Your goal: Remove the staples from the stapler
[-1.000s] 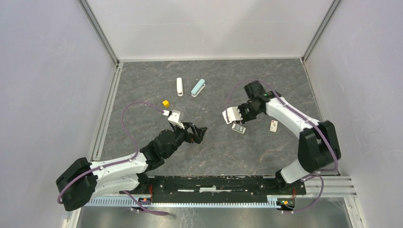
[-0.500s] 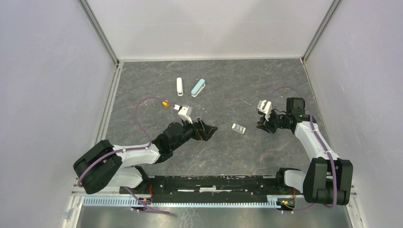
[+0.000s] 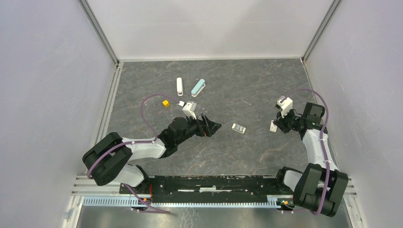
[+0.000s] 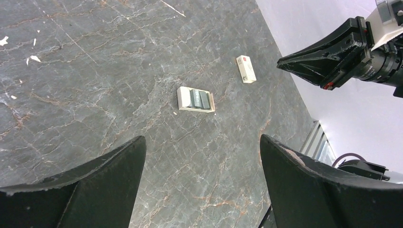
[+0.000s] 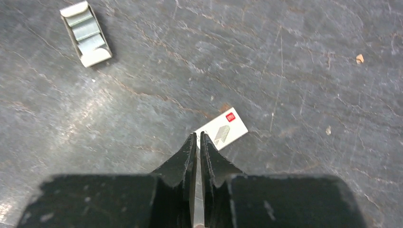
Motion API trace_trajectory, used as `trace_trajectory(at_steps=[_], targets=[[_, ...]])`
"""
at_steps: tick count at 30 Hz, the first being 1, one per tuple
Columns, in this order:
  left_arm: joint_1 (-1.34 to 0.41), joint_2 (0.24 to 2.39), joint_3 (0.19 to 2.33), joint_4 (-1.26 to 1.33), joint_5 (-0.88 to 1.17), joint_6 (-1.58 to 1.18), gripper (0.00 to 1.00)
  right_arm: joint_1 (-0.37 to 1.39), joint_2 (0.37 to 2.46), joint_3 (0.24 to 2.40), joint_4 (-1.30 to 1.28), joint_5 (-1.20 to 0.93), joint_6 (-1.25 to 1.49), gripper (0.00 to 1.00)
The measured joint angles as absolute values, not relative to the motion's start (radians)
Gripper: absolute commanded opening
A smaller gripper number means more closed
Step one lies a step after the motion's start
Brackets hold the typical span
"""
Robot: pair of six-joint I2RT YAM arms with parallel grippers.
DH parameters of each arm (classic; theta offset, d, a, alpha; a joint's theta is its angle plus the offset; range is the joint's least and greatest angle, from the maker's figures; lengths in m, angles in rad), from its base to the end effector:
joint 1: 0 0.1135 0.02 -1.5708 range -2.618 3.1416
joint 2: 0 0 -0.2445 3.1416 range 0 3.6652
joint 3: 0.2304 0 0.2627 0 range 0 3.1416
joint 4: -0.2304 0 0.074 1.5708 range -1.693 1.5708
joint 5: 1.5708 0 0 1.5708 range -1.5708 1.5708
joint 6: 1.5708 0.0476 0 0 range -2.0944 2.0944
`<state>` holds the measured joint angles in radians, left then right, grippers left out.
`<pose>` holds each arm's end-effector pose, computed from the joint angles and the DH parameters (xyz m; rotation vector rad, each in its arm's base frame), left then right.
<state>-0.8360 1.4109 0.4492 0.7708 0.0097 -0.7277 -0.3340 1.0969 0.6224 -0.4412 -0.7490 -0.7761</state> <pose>0.1981 -0.2199 0.1564 0.1109 1.9046 -1.1159 0.2276 -0.0447 0.1812 -0.7661 2.0742 0.3397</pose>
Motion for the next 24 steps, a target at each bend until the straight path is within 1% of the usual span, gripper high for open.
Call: trace_trajectory(at_steps=[4, 7, 8, 10, 11, 13, 18, 24], targets=[[-0.836, 1.408, 0.449, 0.752, 0.010, -0.727, 0.94, -0.323, 1.102, 0.601, -0.458, -0.738, -0.831, 0.12], [-0.836, 1.405, 0.449, 0.748, 0.010, -0.727, 0.93, -0.210, 1.110, 0.580, -0.472, -0.716, -0.857, 0.10], [-0.836, 1.405, 0.449, 0.748, 0.010, -0.727, 0.93, -0.154, 1.116, 0.574, -0.468, -0.707, -0.855, 0.09], [-0.836, 1.404, 0.448, 0.748, 0.010, -0.727, 0.93, -0.053, 1.137, 0.566, -0.455, -0.698, -0.836, 0.00], [-0.836, 1.400, 0.446, 0.748, 0.008, -0.727, 0.93, -0.016, 1.156, 0.566, -0.443, -0.698, -0.822, 0.00], [-0.836, 1.379, 0.432, 0.745, -0.001, -0.727, 0.94, 0.030, 1.215, 0.569, -0.412, -0.699, -0.776, 0.00], [-0.836, 1.281, 0.378, 0.719, -0.044, -0.727, 0.94, 0.063, 1.355, 0.574, -0.336, -0.693, -0.634, 0.00], [-0.836, 1.190, 0.341, 0.680, -0.097, -0.727, 0.94, 0.095, 1.379, 0.550, -0.165, -0.665, -0.384, 0.00]])
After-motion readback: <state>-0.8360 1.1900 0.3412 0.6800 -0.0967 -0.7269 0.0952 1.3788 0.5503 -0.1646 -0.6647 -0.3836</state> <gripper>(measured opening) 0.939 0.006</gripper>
